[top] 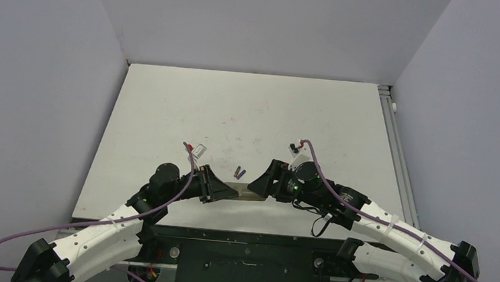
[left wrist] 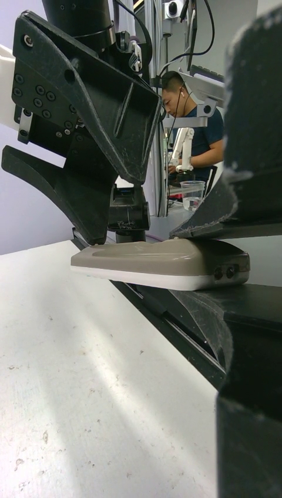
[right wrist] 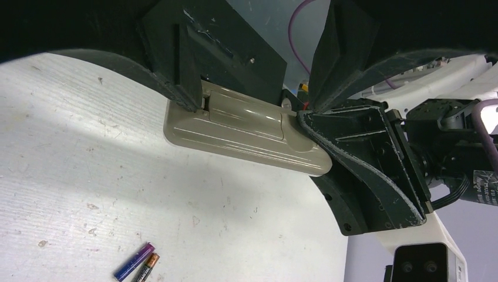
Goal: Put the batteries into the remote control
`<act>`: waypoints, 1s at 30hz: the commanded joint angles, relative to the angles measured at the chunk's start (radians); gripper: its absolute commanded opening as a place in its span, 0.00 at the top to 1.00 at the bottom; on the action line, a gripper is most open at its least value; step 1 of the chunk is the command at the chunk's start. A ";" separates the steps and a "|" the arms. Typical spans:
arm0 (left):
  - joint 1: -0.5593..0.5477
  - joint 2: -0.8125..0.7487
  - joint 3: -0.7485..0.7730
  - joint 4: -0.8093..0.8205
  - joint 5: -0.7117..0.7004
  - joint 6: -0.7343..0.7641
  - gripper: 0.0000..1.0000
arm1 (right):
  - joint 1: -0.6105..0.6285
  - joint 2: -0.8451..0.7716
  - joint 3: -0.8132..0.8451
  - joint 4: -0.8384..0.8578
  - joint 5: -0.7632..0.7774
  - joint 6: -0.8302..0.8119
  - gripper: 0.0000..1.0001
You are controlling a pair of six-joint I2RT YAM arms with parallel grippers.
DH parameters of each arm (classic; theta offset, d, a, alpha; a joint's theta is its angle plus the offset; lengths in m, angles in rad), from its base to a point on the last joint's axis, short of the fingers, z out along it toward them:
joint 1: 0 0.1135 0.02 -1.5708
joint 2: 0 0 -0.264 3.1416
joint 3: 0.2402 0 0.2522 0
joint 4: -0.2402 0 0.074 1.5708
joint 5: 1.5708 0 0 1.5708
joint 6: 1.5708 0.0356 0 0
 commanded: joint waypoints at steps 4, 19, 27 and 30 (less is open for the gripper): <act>-0.013 -0.010 0.060 0.023 0.011 0.016 1.00 | -0.001 0.006 -0.014 0.029 0.013 0.002 0.35; -0.026 0.008 0.062 0.045 0.006 0.016 1.00 | 0.014 0.024 -0.021 0.047 0.009 0.010 0.35; -0.026 0.004 0.063 0.043 -0.002 0.016 1.00 | 0.023 0.022 -0.025 0.041 0.008 0.017 0.35; -0.026 0.001 0.065 0.043 -0.001 0.016 1.00 | 0.027 0.018 -0.032 0.032 0.014 0.019 0.35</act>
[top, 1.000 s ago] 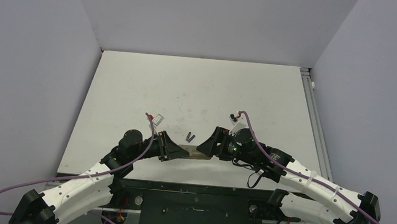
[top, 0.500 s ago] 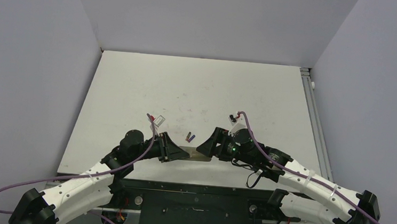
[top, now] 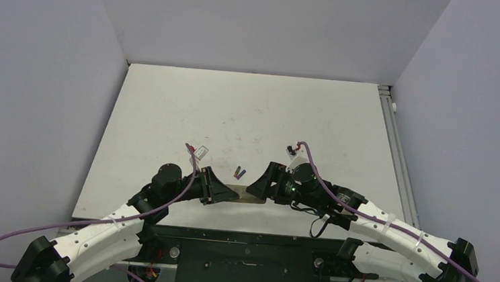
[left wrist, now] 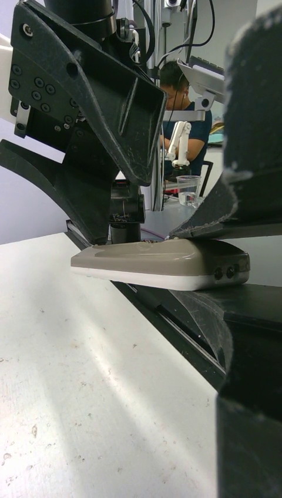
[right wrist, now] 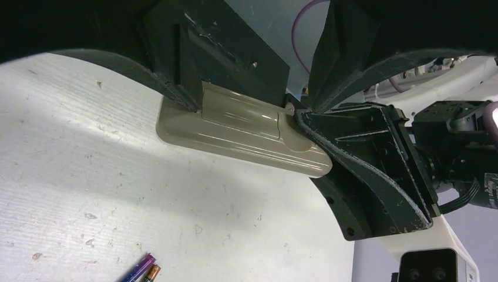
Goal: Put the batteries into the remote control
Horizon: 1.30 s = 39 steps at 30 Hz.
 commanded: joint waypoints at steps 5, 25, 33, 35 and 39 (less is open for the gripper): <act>-0.007 -0.013 0.066 0.062 0.007 0.004 1.00 | 0.016 -0.009 -0.027 0.018 0.021 0.015 0.35; -0.034 -0.016 0.057 0.133 0.020 -0.033 1.00 | 0.036 0.005 -0.033 0.008 0.072 0.023 0.36; -0.047 -0.021 0.056 0.156 0.024 -0.045 1.00 | 0.055 0.025 -0.025 -0.004 0.096 0.025 0.36; -0.046 -0.023 0.049 0.175 0.027 -0.056 1.00 | 0.056 0.027 -0.030 0.007 0.090 0.029 0.36; -0.046 -0.025 0.042 0.205 0.037 -0.077 1.00 | 0.056 0.023 -0.042 0.034 0.072 0.040 0.36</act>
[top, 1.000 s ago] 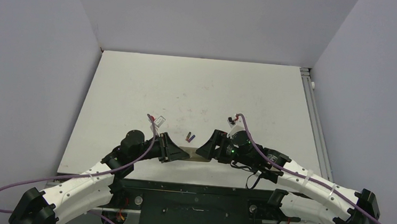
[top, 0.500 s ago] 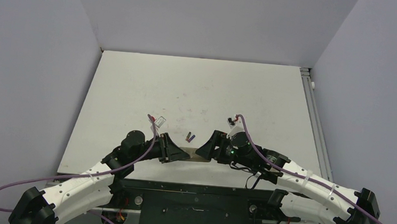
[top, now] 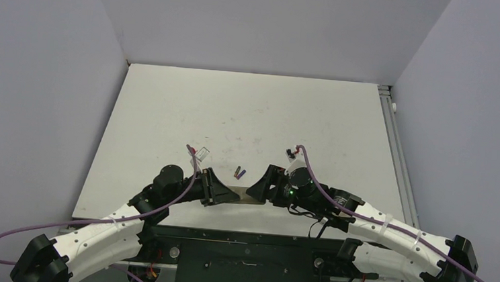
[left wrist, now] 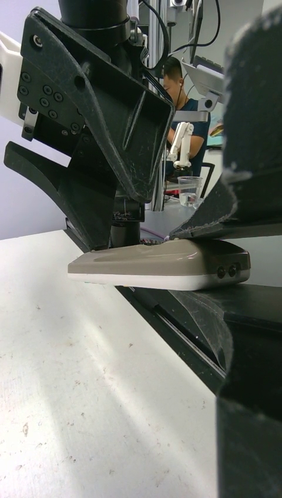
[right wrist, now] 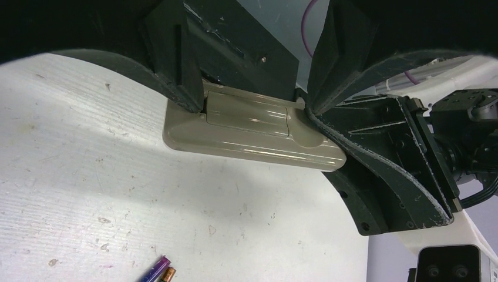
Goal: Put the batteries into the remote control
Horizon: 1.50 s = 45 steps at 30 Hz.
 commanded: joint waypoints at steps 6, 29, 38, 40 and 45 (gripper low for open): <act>-0.013 -0.023 0.038 0.235 0.079 -0.076 1.00 | 0.010 0.012 -0.041 0.089 -0.043 0.038 0.36; -0.013 -0.032 0.076 0.137 0.063 -0.023 1.00 | 0.010 -0.024 0.015 -0.087 0.091 -0.006 0.37; -0.014 -0.016 0.092 0.142 0.074 -0.017 1.00 | 0.013 0.013 0.024 -0.068 0.092 -0.020 0.37; -0.015 -0.012 0.092 0.146 0.076 -0.017 1.00 | 0.014 0.020 0.024 -0.060 0.087 -0.019 0.37; -0.016 -0.013 0.097 0.103 0.068 0.014 1.00 | 0.019 0.013 0.043 -0.080 0.109 -0.029 0.37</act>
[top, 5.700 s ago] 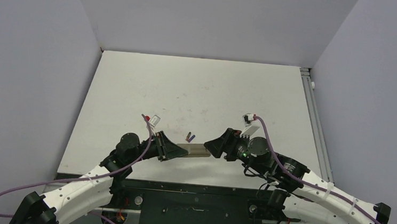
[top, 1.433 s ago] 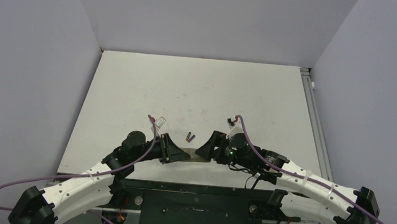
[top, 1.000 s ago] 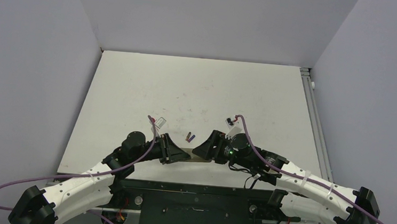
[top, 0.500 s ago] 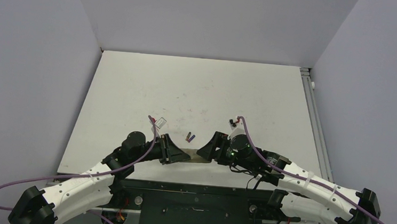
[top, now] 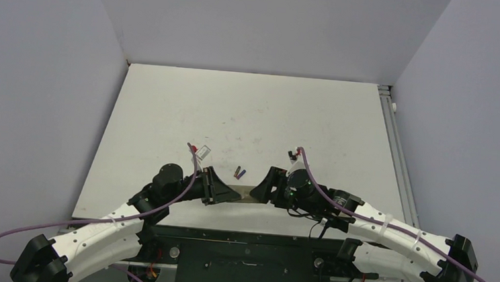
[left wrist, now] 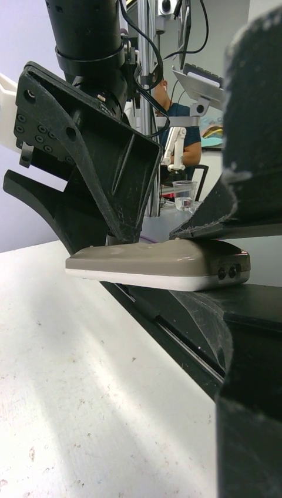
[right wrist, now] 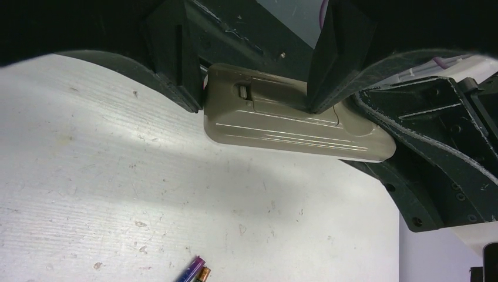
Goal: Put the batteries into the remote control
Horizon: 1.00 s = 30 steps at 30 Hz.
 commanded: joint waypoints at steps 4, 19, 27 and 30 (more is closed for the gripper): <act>-0.014 -0.014 0.088 0.034 0.033 0.058 1.00 | 0.009 0.007 0.079 -0.070 0.079 -0.046 0.37; -0.026 -0.018 0.104 -0.083 -0.025 0.129 1.00 | 0.015 -0.009 0.127 -0.121 0.108 -0.067 0.36; -0.033 -0.008 0.108 -0.093 -0.042 0.137 1.00 | 0.035 -0.007 0.119 -0.071 0.065 -0.046 0.37; -0.034 -0.006 0.109 -0.093 -0.043 0.137 1.00 | 0.042 -0.002 0.111 -0.051 0.054 -0.039 0.39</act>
